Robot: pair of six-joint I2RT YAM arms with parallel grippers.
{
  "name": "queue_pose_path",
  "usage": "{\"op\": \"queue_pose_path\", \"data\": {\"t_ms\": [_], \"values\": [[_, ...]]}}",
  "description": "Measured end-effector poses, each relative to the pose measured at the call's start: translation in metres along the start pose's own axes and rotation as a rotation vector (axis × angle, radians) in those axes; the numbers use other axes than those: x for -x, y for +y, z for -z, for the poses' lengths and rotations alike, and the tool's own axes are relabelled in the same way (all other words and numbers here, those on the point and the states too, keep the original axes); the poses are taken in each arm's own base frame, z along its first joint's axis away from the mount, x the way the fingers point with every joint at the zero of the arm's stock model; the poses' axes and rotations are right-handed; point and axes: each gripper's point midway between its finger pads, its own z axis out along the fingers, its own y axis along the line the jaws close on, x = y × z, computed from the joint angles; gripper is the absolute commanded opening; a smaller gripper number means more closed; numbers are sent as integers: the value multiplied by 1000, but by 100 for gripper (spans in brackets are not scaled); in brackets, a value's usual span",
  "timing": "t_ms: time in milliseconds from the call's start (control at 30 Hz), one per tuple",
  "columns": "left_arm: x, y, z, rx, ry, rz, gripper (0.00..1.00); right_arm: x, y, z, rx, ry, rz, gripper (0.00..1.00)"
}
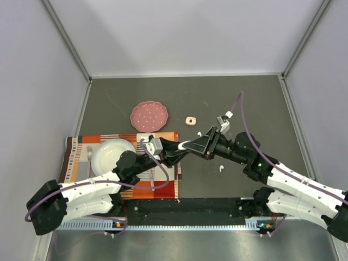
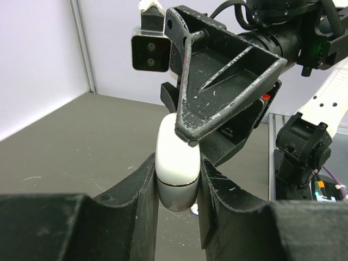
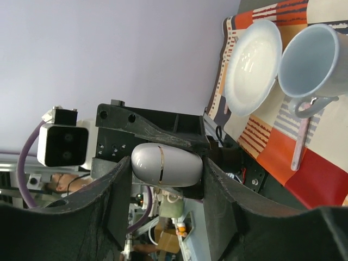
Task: Insert the wireless bluetooth earbuds into the charging case
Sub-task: Pass from the left arm to the right
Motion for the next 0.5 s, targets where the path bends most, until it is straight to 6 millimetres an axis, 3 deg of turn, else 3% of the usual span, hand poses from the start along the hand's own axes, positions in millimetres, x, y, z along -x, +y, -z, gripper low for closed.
{"op": "queue_pose_path", "data": {"t_ms": [400, 500], "values": [[14, 1, 1, 14, -69, 5, 21, 1, 12, -1, 59, -4, -29, 0], [12, 1, 1, 15, -66, 7, 29, 1, 11, -1, 60, -5, -36, 0]]}}
